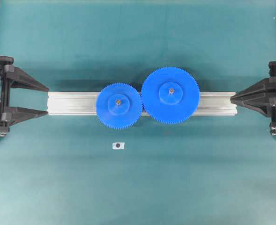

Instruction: Insert the small gear onto the shaft.

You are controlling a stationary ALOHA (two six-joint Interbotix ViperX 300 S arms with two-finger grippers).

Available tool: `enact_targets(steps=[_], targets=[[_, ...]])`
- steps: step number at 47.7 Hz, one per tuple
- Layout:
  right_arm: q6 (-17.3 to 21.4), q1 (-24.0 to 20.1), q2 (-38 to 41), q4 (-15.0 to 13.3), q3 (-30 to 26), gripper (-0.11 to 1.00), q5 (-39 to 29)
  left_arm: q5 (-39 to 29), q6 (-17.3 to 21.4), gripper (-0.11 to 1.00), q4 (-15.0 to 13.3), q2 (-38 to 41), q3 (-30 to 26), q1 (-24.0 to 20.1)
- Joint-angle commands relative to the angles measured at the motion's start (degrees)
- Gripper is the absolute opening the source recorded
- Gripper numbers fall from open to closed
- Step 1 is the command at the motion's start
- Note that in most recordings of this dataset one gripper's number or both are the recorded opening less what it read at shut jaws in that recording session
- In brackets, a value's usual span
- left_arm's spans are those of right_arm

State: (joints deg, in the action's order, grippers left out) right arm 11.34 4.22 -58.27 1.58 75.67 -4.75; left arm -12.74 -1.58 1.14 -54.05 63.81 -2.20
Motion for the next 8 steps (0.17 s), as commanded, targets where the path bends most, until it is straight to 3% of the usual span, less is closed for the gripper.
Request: enact_targets(steps=[1, 8], targets=[[-0.1, 0.3, 0.4, -0.3, -0.8, 0.11, -0.7, 0.3, -0.5, 0.68, 0.1, 0.4, -0.8, -0.1], [-0.1, 0.3, 0.4, -1.1, -1.0, 0.11, -1.1, 0.3, -1.4, 0.68, 0.1, 0.4, -0.6, -0.1]])
